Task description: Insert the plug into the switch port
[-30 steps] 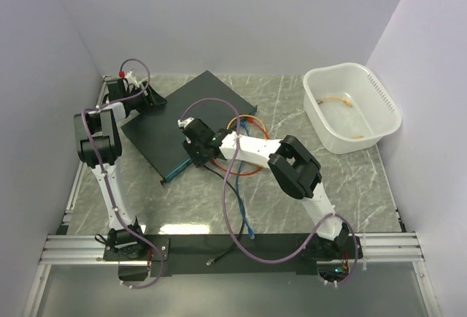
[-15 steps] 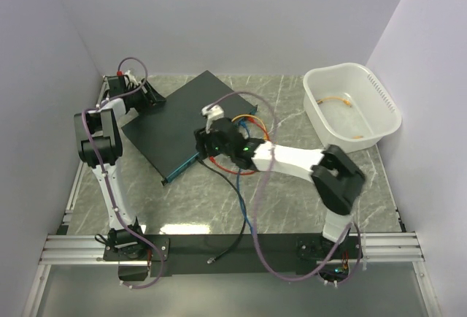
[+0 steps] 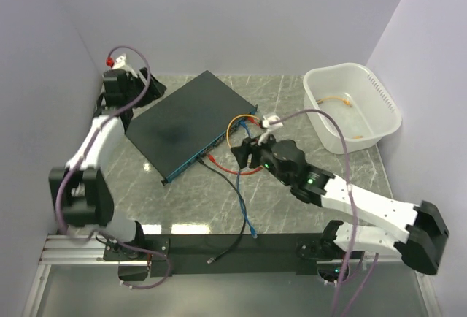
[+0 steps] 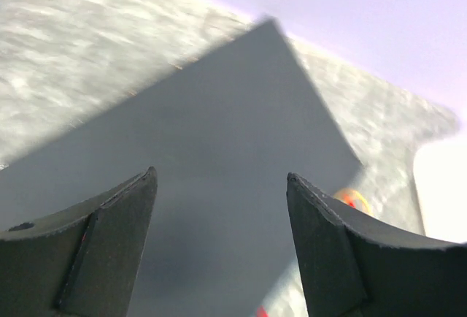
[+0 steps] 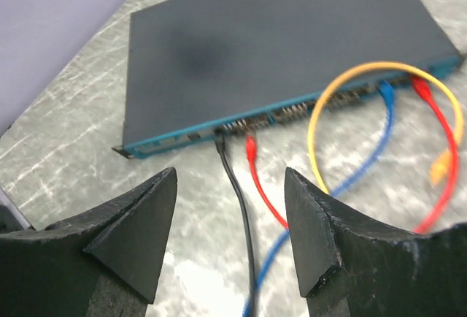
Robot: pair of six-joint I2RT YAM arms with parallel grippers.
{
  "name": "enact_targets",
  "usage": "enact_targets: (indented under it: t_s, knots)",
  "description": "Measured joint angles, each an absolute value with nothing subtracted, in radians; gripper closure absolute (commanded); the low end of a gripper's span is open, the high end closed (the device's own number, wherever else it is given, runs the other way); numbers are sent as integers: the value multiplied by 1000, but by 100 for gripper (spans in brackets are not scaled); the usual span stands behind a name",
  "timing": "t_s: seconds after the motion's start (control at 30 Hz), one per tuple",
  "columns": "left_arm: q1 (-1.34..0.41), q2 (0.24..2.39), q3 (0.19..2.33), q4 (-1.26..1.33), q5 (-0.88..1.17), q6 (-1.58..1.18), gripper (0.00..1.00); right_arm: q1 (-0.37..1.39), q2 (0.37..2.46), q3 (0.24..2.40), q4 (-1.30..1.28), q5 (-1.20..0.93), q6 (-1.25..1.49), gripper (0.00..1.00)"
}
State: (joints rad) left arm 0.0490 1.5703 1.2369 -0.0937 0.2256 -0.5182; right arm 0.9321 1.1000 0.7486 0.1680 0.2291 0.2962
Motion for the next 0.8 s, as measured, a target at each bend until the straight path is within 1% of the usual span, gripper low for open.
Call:
enact_targets:
  t_s: [0.1, 0.17, 0.2, 0.37, 0.43, 0.67, 0.8]
  knots:
    - [-35, 1361, 1077, -76, 199, -524, 21, 934, 978, 675, 122, 247, 322, 33]
    - [-76, 1265, 997, -101, 191, -540, 21, 936, 900, 635, 91, 250, 340, 33]
    - [-93, 1228, 973, -128, 188, -545, 18, 938, 860, 618, 77, 250, 350, 33]
    - [-195, 1131, 965, -328, 122, -543, 19, 943, 715, 569, -3, 254, 410, 33]
    - [-227, 1065, 961, -404, 107, -535, 18, 945, 669, 553, -36, 259, 434, 33]
    - [-236, 735, 834, -456, 101, -503, 16, 945, 546, 498, -145, 263, 492, 34]
    - [-249, 704, 809, -459, 110, -493, 17, 945, 503, 495, -193, 261, 511, 33]
